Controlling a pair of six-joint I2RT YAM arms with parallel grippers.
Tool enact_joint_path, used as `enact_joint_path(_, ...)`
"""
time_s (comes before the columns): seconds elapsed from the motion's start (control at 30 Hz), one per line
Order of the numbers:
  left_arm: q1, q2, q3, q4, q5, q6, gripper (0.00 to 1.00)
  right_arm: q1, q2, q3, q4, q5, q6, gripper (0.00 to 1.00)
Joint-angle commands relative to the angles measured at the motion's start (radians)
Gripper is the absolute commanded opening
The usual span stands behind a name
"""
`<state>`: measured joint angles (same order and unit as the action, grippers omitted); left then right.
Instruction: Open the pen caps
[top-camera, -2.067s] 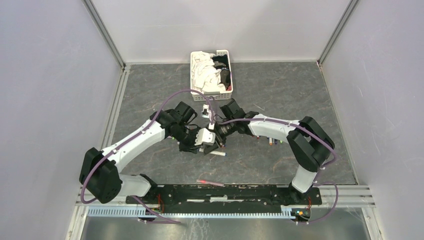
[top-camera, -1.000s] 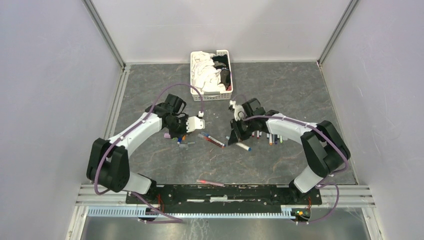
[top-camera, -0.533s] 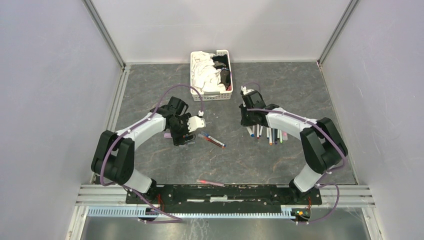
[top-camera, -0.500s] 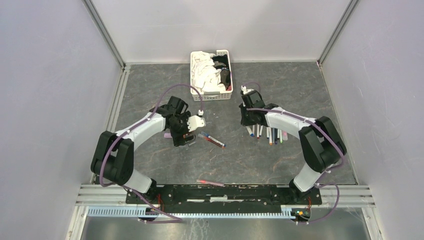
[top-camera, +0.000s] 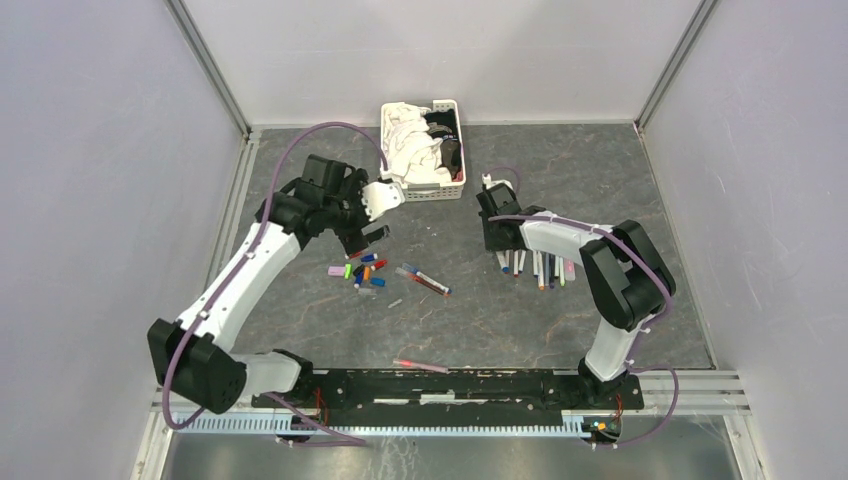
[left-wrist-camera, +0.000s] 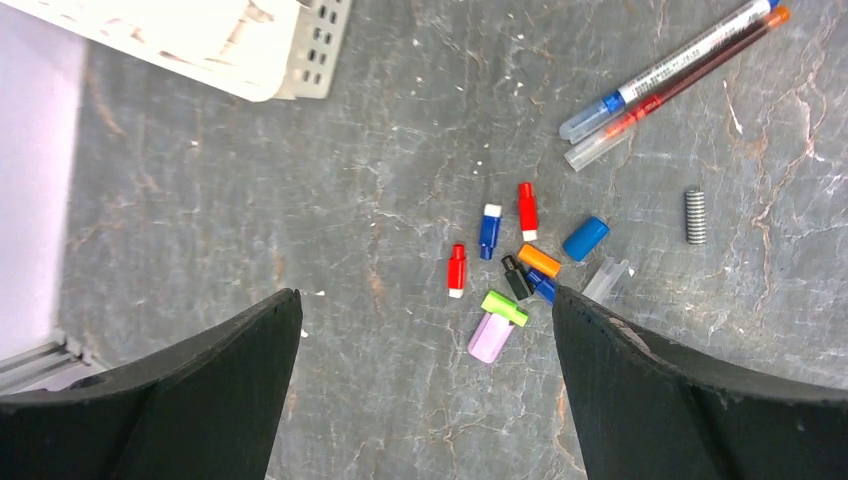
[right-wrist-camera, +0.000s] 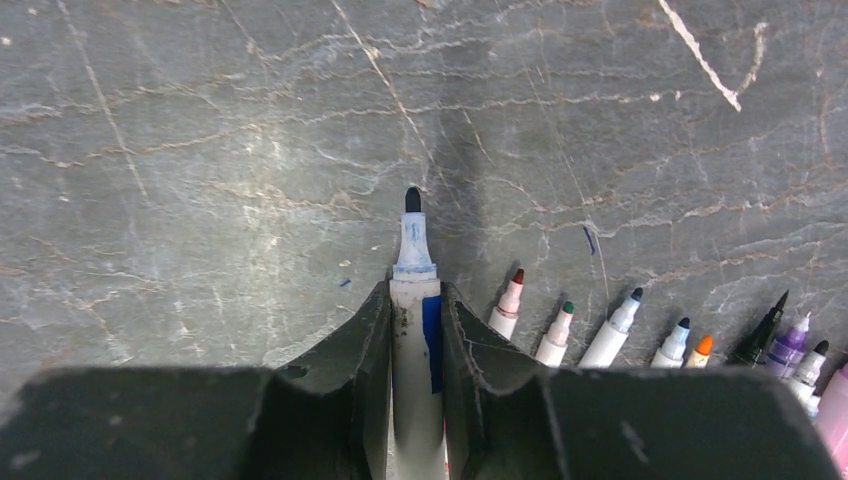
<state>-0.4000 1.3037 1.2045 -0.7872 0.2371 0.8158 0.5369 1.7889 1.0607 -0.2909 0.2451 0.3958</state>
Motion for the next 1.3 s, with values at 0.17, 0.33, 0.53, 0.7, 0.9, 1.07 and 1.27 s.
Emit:
enact_joint_path(0.17,0.016,-0.093,0.056,-0.025,0.018,-0.1,1.0,0.006,-0.027,-0.064,0.01,0.06,-0.016,0.27)
enact_joint_path(0.33,0.015,-0.079,0.065,-0.042,0.035,-0.107,1.0,0.005,-0.039,-0.083,0.008,0.053,-0.03,0.33)
enact_joint_path(0.53,0.016,-0.052,0.075,-0.062,0.038,-0.109,1.0,0.004,-0.067,-0.106,0.013,0.039,-0.036,0.32)
enact_joint_path(0.7,0.016,-0.052,0.079,-0.058,0.038,-0.122,1.0,0.007,-0.131,-0.154,0.014,0.074,-0.056,0.29)
enact_joint_path(0.9,0.016,-0.051,0.116,-0.053,0.039,-0.152,1.0,0.034,-0.243,-0.184,0.025,0.096,-0.101,0.32)
enact_joint_path(1.07,0.02,-0.076,0.129,-0.051,0.04,-0.156,1.0,0.155,-0.329,-0.173,0.04,0.036,-0.17,0.35)
enact_joint_path(1.27,0.026,-0.087,0.073,-0.051,0.059,-0.145,1.0,0.351,-0.417,-0.258,0.151,-0.15,-0.211,0.35)
